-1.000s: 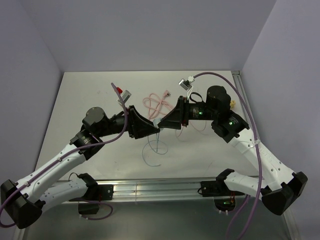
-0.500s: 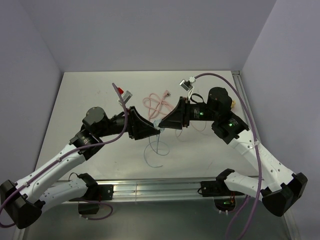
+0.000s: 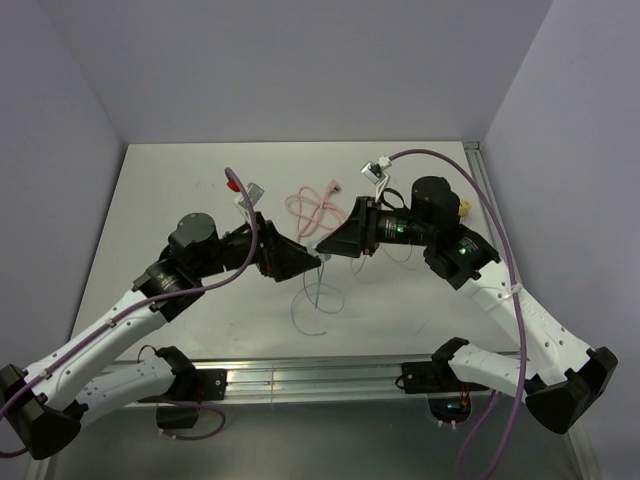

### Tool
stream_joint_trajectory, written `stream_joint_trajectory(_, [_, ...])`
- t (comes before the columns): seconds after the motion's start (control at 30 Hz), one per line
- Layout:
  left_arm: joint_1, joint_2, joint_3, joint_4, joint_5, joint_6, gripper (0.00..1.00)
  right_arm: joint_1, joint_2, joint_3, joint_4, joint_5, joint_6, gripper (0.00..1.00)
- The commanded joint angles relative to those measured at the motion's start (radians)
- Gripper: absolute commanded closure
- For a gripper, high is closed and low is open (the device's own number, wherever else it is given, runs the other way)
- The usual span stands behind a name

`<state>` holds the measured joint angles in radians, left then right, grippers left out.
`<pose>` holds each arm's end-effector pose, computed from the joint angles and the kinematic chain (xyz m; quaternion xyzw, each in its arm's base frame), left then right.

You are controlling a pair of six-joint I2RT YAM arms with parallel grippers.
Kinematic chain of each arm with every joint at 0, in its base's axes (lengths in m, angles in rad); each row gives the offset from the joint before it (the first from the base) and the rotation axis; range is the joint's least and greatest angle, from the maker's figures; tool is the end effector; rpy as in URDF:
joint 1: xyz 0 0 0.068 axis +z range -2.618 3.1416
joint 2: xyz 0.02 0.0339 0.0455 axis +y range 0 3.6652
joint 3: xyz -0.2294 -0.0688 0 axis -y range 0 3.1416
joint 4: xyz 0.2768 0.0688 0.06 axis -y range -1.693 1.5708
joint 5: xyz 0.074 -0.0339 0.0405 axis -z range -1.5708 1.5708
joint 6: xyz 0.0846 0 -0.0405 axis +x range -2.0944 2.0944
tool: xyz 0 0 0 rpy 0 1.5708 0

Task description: Insert the plug

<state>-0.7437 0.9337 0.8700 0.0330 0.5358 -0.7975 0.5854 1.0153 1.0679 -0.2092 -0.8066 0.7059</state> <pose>0.1991 -0.2418 0.3357 0.1656 0.6970 -0.6040 0.3493 0.2190 0.2184 0.3622 -0.2124 0.7133 0.5978 0.2977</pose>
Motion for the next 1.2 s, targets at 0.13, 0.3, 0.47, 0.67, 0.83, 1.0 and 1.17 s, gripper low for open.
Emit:
stream_joint_trajectory(0.13, [0.000, -0.125, 0.052, -0.278, -0.350, 0.147, 0.01, 0.014, 0.022, 0.150, -0.287, 0.295, -0.062, 1.00])
stream_joint_trajectory(0.3, [0.000, -0.076, 0.095, -0.220, -0.240, 0.172, 0.08, 0.021, 0.065, 0.228, -0.469, 0.582, 0.027, 1.00])
stream_joint_trajectory(0.47, [-0.042, -0.006, 0.107, -0.121, -0.244, 0.184, 0.16, 0.053, 0.074, 0.251, -0.501, 0.665, 0.121, 1.00])
stream_joint_trajectory(0.67, [-0.071, 0.072, 0.104, -0.013, -0.264, 0.161, 0.19, 0.068, 0.051, 0.237, -0.487, 0.687, 0.175, 1.00])
stream_joint_trajectory(0.83, [-0.083, 0.126, 0.132, 0.001, -0.293, 0.149, 0.27, 0.085, 0.048, 0.254, -0.496, 0.710, 0.181, 1.00])
stream_joint_trajectory(1.0, [-0.089, 0.175, 0.150, 0.038, -0.283, 0.127, 0.37, 0.099, 0.046, 0.250, -0.498, 0.730, 0.188, 1.00])
stream_joint_trajectory(1.17, [-0.097, 0.212, 0.161, 0.071, -0.277, 0.106, 0.46, 0.113, 0.039, 0.239, -0.484, 0.739, 0.202, 1.00])
